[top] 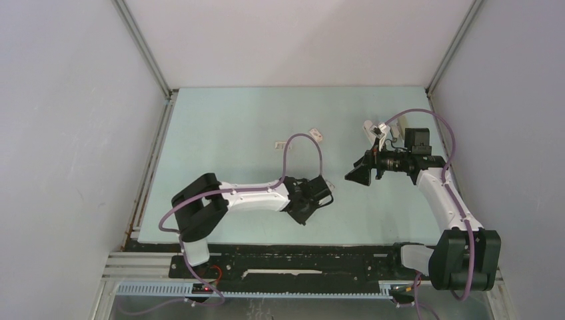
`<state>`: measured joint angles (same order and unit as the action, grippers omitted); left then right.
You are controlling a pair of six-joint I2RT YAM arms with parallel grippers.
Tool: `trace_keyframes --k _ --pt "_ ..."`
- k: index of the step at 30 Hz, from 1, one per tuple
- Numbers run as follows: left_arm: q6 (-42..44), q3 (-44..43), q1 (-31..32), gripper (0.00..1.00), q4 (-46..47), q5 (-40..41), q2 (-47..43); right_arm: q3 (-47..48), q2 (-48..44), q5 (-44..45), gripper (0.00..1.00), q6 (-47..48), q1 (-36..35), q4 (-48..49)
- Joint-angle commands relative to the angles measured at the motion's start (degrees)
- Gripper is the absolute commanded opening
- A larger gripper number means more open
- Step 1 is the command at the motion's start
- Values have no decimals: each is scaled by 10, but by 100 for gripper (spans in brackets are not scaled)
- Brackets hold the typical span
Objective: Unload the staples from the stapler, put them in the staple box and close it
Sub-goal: Pick up the staple from the center of the board.
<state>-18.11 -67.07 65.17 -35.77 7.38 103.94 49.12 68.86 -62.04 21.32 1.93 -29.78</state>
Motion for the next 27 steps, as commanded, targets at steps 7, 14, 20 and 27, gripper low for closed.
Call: trace_keyframes --k 7,14,20,27 --pt "-51 43 -77 6 69 -2 -98 -2 -14 -6 93 3 6 7" --pt "-69 64 -125 6 89 -9 -115 -1 -11 -5 93 2 8 8" --pt "-85 62 -165 6 95 -20 -116 -1 -7 -6 93 2 9 8" --pt "-94 35 -201 6 96 -25 -111 -1 -1 -7 93 0 9 10"
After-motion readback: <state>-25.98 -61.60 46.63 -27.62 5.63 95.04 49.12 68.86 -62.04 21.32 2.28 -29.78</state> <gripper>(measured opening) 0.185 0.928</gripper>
